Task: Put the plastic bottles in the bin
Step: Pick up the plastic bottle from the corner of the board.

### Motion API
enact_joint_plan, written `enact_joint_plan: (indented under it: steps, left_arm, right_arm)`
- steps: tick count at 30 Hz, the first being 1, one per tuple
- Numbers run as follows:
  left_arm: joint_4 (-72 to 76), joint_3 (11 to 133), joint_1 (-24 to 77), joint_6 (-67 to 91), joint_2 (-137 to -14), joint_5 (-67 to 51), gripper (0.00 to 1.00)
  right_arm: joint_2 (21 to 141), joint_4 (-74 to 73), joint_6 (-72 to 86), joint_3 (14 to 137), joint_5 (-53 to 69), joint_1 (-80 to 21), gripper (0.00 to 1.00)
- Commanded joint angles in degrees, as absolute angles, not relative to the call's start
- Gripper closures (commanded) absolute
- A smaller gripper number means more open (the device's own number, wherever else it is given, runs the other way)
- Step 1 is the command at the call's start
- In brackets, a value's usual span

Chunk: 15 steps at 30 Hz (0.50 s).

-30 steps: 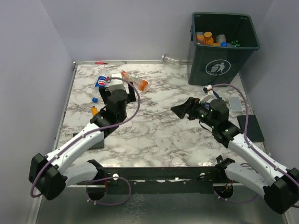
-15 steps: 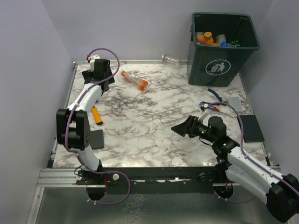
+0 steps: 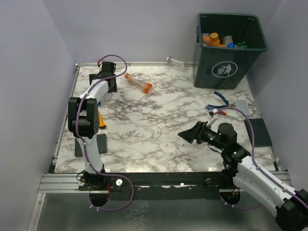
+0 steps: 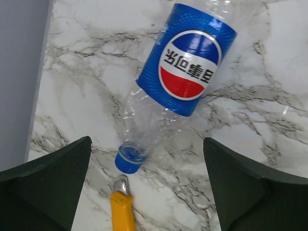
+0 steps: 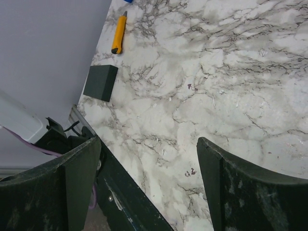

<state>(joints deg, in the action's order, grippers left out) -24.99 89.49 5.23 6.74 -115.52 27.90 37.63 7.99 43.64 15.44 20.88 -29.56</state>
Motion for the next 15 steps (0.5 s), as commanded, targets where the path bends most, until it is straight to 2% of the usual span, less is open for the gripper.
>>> enact_joint_plan:
  steps: [1, 11, 15]
  left_arm:
    - [-26.4, 87.5, 2.3, 4.6, -116.0, 31.1, 0.01]
    - [-26.5, 90.0, 1.7, 4.7, -122.6, 24.5, 0.01]
    - [-26.6, 90.5, 1.7, 5.1, -124.1, 22.1, 0.05]
  right_arm:
    - [38.8, 6.7, 42.3, 15.4, 21.4, -29.8, 0.16]
    - [37.3, 3.6, 41.6, 16.3, 20.2, -29.8, 0.16]
    - [37.8, 4.0, 41.8, 16.1, 19.9, -29.9, 0.16]
